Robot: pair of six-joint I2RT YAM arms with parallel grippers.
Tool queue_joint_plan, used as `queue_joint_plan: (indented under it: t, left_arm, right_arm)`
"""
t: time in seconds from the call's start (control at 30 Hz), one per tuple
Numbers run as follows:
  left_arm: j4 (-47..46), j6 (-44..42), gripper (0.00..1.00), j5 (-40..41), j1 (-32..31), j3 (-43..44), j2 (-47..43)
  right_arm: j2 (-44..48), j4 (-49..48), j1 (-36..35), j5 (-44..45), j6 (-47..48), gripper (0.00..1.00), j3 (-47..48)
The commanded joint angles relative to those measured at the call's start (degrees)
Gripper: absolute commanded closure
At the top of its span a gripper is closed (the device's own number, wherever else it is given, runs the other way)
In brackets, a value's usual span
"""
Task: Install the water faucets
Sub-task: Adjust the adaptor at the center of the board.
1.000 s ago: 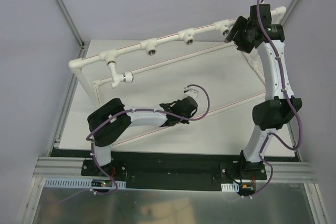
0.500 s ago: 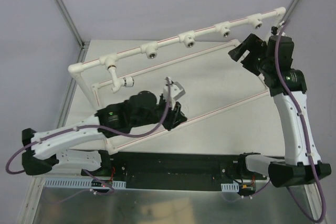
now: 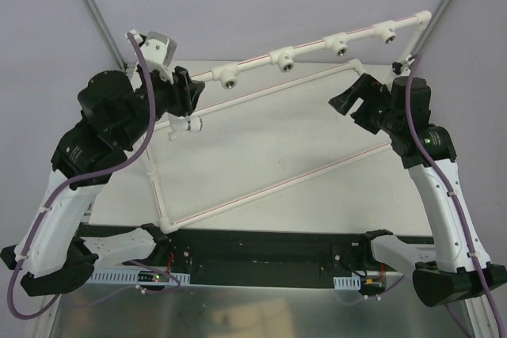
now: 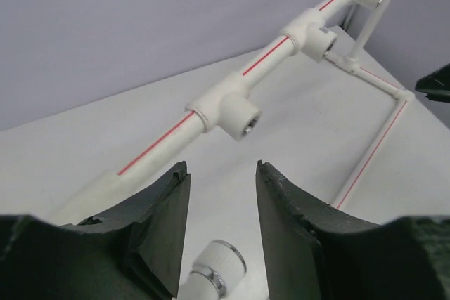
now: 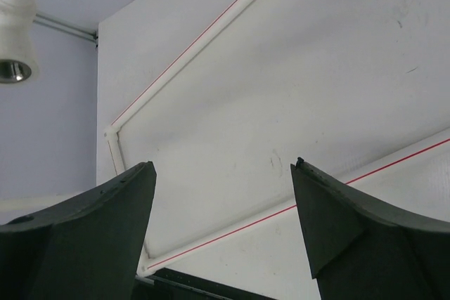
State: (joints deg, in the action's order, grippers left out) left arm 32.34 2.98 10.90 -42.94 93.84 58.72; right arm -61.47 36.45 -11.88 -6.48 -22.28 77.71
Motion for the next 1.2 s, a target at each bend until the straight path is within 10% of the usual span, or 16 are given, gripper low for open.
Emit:
queue_joint_plan:
  t: [0.0, 0.43, 0.93, 1.17]
  left_arm:
    - [7.5, -6.8, 0.54, -7.5, 8.0, 9.3, 5.7]
    - [14.4, 4.1, 0.53, -18.5, 43.8, 11.5, 11.1]
    - [17.7, 6.0, 0.53, -7.4, 52.2, 1.1, 6.3]
    - [17.0, 9.4, 0.64, -21.3, 52.5, -5.0, 4.3]
  right_arm:
    - [2.7, -0.2, -3.3, -0.4, 0.6, 0.14, -0.5]
    - [5.0, 1.4, -23.6, 8.7, 1.4, 0.14, -2.4]
    - [-1.5, -3.2, -33.6, 11.8, -1.6, 0.15, -2.6]
    - [-1.3, -4.9, -38.1, 12.0, 3.0, 0.15, -3.4]
